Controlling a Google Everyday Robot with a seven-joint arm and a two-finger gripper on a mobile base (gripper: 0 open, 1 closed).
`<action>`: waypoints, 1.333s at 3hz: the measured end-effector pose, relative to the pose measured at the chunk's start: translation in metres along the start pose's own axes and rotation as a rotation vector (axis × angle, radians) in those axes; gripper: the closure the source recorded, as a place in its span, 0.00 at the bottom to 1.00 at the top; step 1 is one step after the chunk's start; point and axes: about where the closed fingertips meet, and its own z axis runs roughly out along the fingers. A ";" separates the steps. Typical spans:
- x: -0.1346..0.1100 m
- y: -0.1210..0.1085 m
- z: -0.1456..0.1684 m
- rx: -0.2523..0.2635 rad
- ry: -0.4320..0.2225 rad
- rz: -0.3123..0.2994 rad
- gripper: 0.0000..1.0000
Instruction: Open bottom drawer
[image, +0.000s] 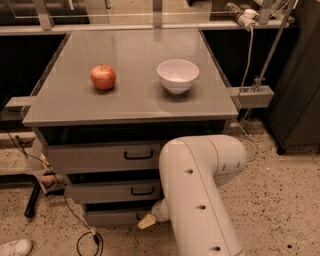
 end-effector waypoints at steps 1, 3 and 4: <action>0.012 -0.007 0.011 -0.005 0.027 0.023 0.00; 0.018 -0.019 0.016 0.006 0.035 0.034 0.00; 0.029 -0.026 0.028 0.004 0.053 0.036 0.00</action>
Offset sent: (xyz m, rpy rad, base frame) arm 0.0253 -0.0342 -0.0321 -0.0317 0.0339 -0.0560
